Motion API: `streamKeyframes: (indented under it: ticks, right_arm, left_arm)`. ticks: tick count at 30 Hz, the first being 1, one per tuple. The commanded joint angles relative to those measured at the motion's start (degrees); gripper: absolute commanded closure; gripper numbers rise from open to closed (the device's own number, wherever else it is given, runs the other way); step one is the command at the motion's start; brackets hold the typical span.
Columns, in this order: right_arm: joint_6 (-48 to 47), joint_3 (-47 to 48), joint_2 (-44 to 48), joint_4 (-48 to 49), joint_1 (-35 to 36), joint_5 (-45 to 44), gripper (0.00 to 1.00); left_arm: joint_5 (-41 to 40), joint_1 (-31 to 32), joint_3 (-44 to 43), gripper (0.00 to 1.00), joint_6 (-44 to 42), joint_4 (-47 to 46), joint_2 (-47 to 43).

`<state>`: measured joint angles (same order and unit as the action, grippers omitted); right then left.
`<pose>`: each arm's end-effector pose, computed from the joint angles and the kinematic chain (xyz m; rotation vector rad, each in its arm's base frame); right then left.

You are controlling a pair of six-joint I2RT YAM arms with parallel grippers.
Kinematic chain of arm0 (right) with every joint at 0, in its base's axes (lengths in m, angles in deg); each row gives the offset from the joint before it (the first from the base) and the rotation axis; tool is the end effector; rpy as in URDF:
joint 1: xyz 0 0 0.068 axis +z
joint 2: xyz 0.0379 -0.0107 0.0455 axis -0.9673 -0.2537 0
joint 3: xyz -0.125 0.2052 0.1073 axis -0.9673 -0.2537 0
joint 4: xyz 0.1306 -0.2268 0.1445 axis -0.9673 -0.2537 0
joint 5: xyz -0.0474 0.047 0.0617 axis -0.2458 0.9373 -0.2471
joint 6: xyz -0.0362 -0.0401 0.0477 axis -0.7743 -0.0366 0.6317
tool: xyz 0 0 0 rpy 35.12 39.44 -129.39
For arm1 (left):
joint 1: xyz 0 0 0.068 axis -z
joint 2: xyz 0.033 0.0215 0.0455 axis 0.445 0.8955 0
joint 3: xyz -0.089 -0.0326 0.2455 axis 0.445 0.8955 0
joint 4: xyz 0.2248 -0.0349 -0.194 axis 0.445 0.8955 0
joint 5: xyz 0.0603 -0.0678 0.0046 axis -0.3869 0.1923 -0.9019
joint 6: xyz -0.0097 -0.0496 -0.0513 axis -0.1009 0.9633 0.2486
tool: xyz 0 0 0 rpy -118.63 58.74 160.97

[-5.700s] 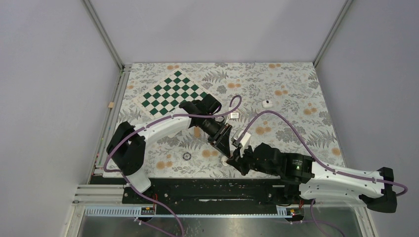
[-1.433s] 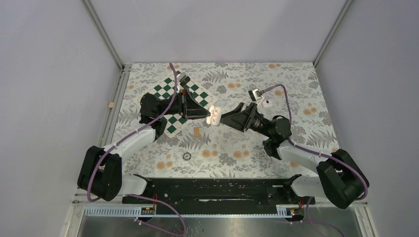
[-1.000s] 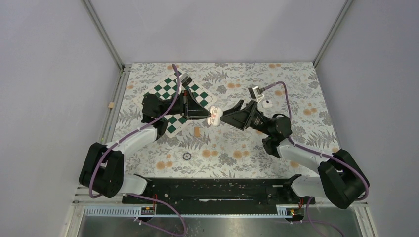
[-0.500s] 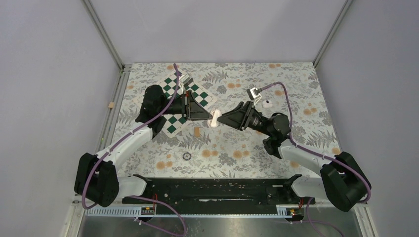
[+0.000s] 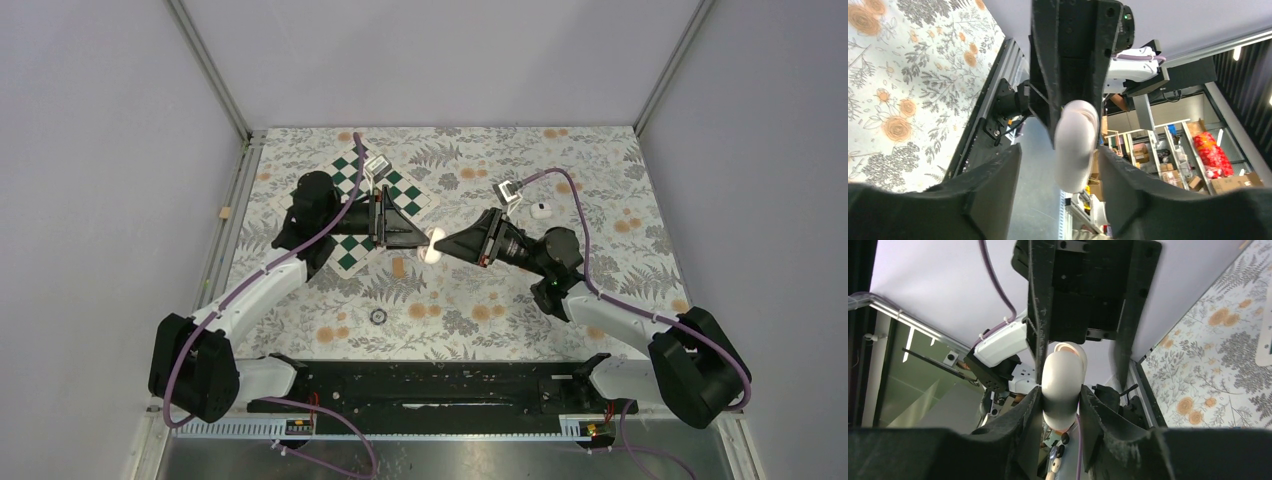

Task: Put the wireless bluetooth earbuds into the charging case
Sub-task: Close the charging case.

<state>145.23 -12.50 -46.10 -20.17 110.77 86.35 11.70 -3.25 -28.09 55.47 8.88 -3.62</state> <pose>0.2253 0.2046 0.2659 -0.2563 1.4682 1.9405 0.2757 -0.1774 0.2987 0.4443 1.9964 -1.9565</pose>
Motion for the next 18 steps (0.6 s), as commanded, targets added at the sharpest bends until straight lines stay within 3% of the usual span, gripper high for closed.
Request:
streamKeyframes:
  ticks: [1, 3, 4, 11, 18]
  right_arm:
    - [-0.38, 3.18, 0.52, 5.59, 1.03, 0.86, 0.89]
    - [-0.48, 3.13, 0.29, 5.06, 1.05, 0.65, 0.96]
    - [-0.57, 2.95, 0.27, 5.05, 1.09, 0.48, 0.97]
    - [-2.1, 2.74, 0.6, 2.64, 1.05, 0.19, 1.0]
    - [-3.67, 2.3, 1.92, 0.33, 1.06, 0.09, 1.0]
  left_arm:
    - [-1.15, -0.24, -1.42, 0.25, -1.92, 0.68, -1.37]
    - [-1.41, -0.28, -1.9, 0.03, -2.6, 1.56, -1.97]
    - [-1.61, -0.32, -2.38, 0.01, -3.53, 2.77, -2.25]
    - [-3.6, -1.71, -7.05, 0.01, -11.99, 16.36, -5.03]
    - [-8.22, -4.96, -6.86, 0.02, -12.12, 18.7, -11.35]
